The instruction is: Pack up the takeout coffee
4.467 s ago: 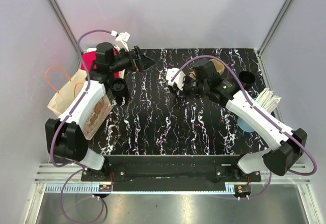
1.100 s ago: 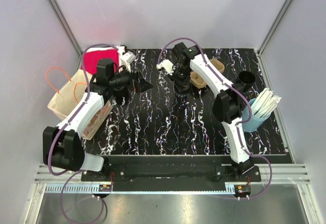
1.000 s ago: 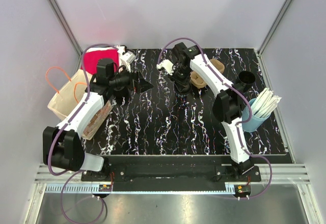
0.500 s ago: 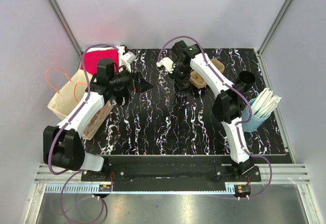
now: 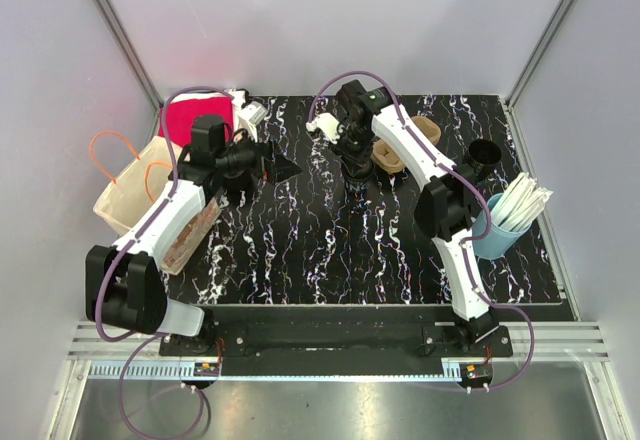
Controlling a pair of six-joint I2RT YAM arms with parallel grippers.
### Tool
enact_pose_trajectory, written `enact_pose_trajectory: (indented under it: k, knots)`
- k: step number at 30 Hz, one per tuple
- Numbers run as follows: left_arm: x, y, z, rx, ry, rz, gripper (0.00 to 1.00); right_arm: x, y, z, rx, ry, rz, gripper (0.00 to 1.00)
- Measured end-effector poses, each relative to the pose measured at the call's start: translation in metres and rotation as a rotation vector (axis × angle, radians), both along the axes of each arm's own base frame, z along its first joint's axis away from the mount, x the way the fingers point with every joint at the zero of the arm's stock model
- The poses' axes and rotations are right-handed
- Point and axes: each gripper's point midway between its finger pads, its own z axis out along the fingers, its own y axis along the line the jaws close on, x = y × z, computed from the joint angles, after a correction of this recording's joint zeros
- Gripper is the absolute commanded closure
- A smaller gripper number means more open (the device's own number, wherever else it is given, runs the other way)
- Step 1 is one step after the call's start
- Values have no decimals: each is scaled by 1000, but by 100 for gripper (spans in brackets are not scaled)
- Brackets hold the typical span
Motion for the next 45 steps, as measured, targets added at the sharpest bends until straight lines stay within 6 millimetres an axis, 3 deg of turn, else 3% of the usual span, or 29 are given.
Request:
enact_pose_trajectory:
  k: [29, 36, 41, 45]
  knots:
    - [1, -1, -5, -3, 22, -3, 1, 5, -2, -2, -12, -10, -9, 99]
    - [1, -2, -8, -3, 28, -6, 1, 5, -6, -5, -16, -1, -15, 94]
    - [1, -2, -8, -3, 29, -6, 1, 3, -7, -9, -18, 11, -14, 80]
    - [1, -2, -8, -3, 29, -6, 1, 2, -5, -9, -7, 21, -10, 74]
